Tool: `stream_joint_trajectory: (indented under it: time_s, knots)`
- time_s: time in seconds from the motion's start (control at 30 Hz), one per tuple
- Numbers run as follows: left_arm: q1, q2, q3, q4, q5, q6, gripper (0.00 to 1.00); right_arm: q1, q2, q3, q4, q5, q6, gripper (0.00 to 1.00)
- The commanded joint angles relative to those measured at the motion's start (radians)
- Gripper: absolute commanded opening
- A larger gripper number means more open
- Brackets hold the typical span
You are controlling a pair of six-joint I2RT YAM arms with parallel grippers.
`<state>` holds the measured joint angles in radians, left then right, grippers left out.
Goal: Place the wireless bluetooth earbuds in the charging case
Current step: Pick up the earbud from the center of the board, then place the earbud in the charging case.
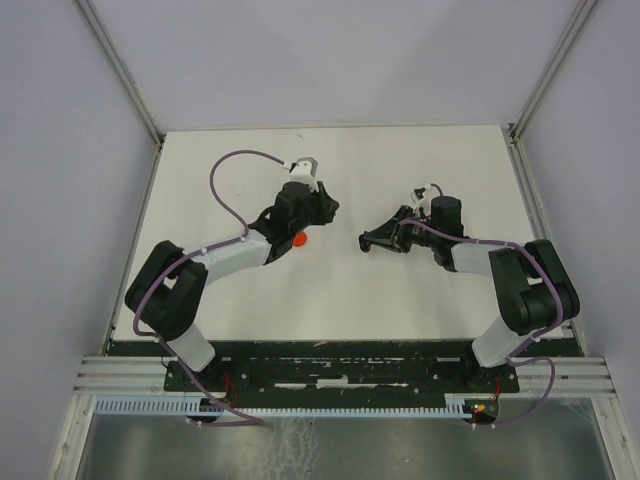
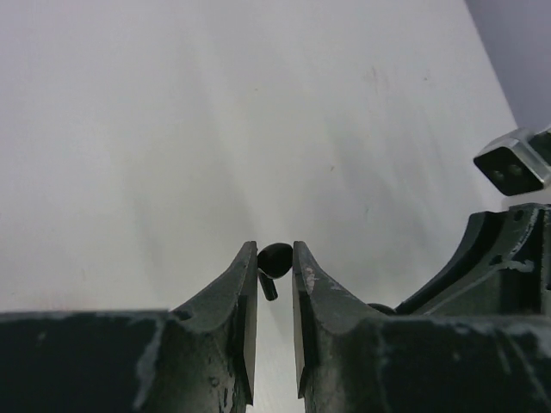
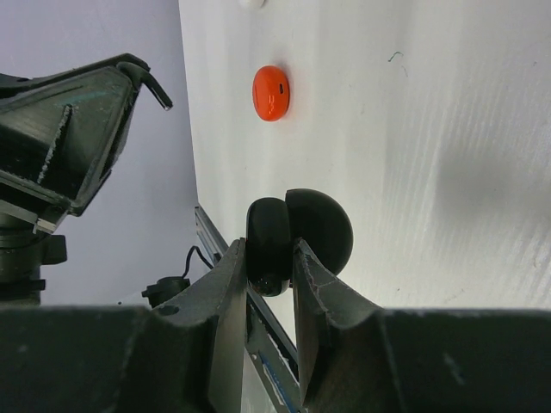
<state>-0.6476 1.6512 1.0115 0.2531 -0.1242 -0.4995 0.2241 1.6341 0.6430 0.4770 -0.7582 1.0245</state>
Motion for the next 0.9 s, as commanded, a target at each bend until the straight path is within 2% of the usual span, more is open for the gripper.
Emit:
stream_joint_trajectory:
  time_s: [0.0, 0.27, 0.7, 0.87]
  knots:
    - [-0.002, -0.043, -0.095, 0.332, 0.044, -0.111, 0.03, 0.019, -0.006, 0.044, 0.075, 0.008, 0.022, 0.07]
    - [-0.053, -0.127, -0.24, 0.548, -0.105, -0.108, 0.03, 0.042, 0.061, 0.042, 0.256, 0.021, 0.161, 0.06]
    - [-0.189, -0.125, -0.356, 0.8, -0.332, -0.028, 0.03, 0.064, 0.081, 0.043, 0.298, 0.066, 0.224, 0.06]
    - [-0.211, -0.105, -0.383, 0.876, -0.37, -0.008, 0.03, 0.064, 0.078, 0.041, 0.327, 0.076, 0.268, 0.06]
